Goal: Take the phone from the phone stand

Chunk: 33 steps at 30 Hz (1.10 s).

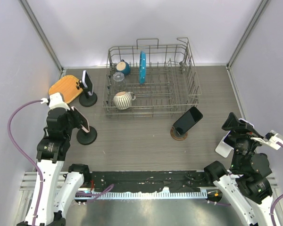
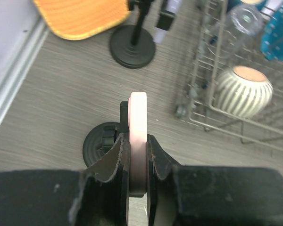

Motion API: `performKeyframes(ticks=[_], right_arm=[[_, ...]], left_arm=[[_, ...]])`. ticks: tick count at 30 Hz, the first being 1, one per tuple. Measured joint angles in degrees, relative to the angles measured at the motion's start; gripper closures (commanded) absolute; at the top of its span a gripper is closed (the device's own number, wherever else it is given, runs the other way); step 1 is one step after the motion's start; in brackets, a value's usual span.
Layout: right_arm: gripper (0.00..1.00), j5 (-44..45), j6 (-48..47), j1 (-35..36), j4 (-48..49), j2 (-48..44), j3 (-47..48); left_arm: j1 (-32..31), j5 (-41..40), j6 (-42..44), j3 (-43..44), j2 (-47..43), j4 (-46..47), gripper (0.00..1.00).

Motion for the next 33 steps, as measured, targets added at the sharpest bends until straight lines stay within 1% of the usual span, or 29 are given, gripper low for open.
performKeyframes(ticks=[9, 12, 15, 16, 19, 22, 28, 33], right_arm=[[0.04, 0.13, 0.0, 0.0, 0.0, 0.0, 0.0], [0.04, 0.24, 0.0, 0.13, 0.0, 0.0, 0.0], [0.04, 0.31, -0.02, 0.2, 0.0, 0.0, 0.0], [0.04, 0.33, -0.02, 0.2, 0.0, 0.0, 0.0], [0.04, 0.44, -0.04, 0.2, 0.0, 0.0, 0.0], [0.04, 0.44, -0.13, 0.2, 0.02, 0.0, 0.0], [0.04, 0.33, -0.63, 0.2, 0.04, 0.0, 0.0], [0.04, -0.13, -0.96, 0.2, 0.04, 0.0, 0.0]], left_arm=[[-0.09, 20.72, 0.68, 0.79, 1.49, 0.66, 1.0], [-1.31, 25.09, 0.37, 1.66, 2.4, 0.74, 1.0], [-4.74, 27.1, -0.5, 2.34, 3.19, 0.79, 1.0], [-6.23, 27.15, -0.79, 2.45, 3.41, 0.79, 1.0], [-13.35, 25.53, -1.2, 3.08, 4.96, 0.94, 1.0], [-21.33, 21.64, -1.25, 3.34, 6.86, 2.25, 1.0], [-36.24, 10.6, -1.05, 4.7, 12.61, 5.75, 1.0], [-43.19, 3.76, -1.11, 7.43, 17.77, 7.26, 1.0]])
